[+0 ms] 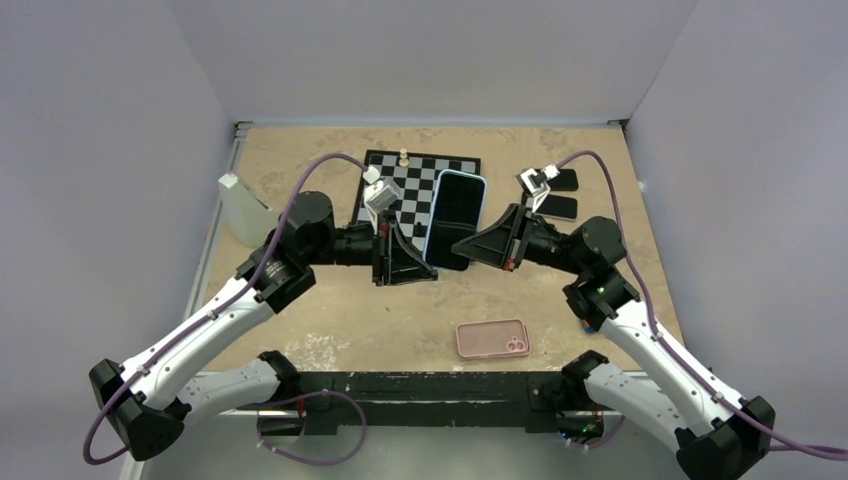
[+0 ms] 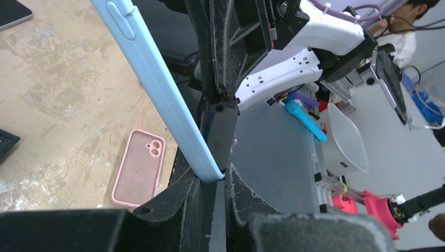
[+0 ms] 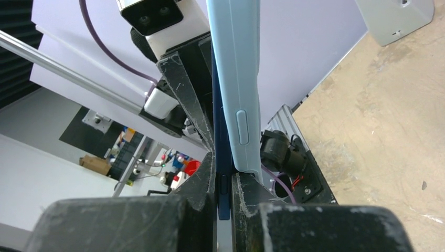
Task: Take the phone out of the phone case
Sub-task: Remove the phone case from the phone.
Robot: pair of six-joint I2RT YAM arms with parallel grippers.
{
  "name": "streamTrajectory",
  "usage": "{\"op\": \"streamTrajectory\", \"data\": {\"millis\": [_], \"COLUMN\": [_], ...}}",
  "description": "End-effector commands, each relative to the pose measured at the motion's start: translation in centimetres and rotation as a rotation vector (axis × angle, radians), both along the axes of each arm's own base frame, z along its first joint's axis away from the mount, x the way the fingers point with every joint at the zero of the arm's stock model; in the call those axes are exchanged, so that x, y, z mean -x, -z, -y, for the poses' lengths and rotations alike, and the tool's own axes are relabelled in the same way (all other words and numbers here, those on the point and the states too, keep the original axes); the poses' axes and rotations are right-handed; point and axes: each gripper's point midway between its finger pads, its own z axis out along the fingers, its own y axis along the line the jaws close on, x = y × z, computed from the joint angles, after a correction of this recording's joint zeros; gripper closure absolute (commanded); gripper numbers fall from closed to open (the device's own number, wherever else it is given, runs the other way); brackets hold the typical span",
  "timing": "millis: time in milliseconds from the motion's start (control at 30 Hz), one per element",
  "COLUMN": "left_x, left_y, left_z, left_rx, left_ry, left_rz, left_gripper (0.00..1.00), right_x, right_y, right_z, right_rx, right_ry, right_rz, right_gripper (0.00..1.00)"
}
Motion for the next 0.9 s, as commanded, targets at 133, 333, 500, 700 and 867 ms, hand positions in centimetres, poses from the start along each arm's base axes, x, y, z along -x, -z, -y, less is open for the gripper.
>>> {"op": "streamTrajectory", "data": {"millis": [133,333,500,700,867], "left_x": [-1.7,-2.5,-2.6,-1.8,-0.7], "left_y": [1.0,2.3,2.7,1.1,1.1], "left_z": [-0.8,-1.2,-1.2,-1.2,-1.4], "left_rx": [-0.036,-0.078,-0.066,0.003,0.014], "left_ry": [-0.038,-0.086,-0.102,-0.094,-0.062], "left_rz": [0.133,0.150,0.132,0.122,0.085], "left_gripper": [1.00,1.00,1.00,1.00,1.00], "right_x": [5.4,6.3,6.4,5.7,5.3], "right_y": [-3.8,-4.3,-4.4,-3.7,-2.9], "right_z": [1.4,1.9,2.0,1.7,1.4], "right_rx": [-0.166,-0.251,-0.268,-0.237,-0.199], "right_ry": [-0.191,-0.256,-0.259,-0.230,-0.213], "right_rz": [0.051,0.007,0.000,-0.009,-0.029], "right_gripper": [1.00,1.00,1.00,1.00,1.00]}}
